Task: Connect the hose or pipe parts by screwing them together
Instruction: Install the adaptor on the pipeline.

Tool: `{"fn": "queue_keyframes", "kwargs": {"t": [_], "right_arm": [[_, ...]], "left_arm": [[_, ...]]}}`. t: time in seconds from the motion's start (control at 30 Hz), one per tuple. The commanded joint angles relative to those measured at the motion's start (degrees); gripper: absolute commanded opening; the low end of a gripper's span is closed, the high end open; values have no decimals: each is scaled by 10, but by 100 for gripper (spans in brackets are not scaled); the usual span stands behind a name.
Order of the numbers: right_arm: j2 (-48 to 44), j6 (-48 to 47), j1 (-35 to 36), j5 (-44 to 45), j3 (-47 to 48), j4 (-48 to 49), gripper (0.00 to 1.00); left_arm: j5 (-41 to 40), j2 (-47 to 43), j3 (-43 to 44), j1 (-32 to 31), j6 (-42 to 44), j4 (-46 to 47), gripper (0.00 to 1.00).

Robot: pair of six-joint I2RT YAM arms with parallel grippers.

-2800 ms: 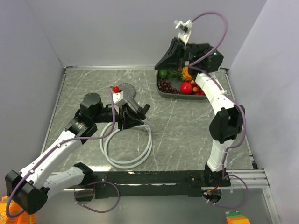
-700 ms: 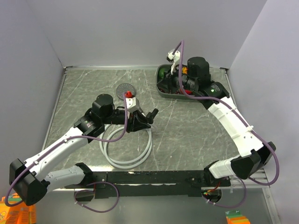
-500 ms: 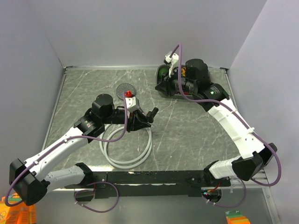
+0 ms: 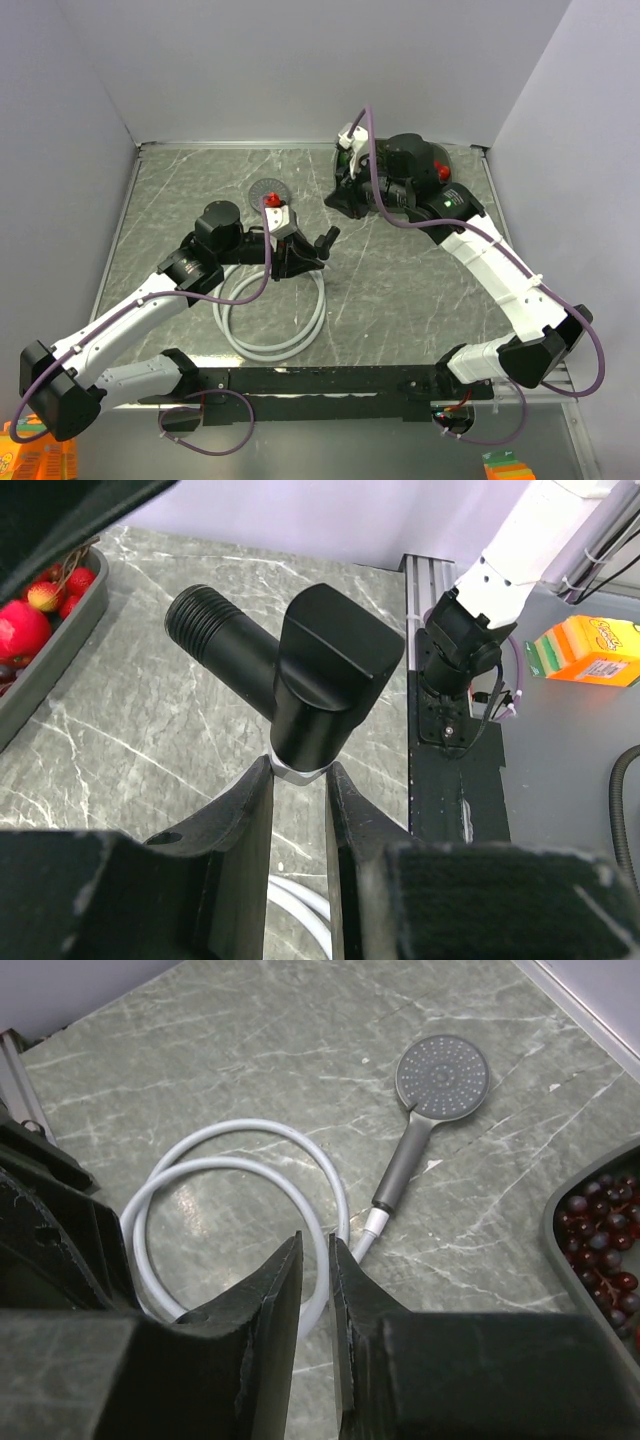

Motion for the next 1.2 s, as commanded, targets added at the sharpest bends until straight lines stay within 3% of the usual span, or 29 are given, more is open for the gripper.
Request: {"fn": "queue_keyframes", "kwargs": {"t": [0.0, 1.17], "right_arm": [[-13, -19, 14, 9, 23, -16, 23], [-35, -63, 62, 30, 13, -71, 15]], "left_arm": [[3, -24, 17, -4, -1, 55, 1], [-19, -19, 13, -6, 6, 27, 1]]}}
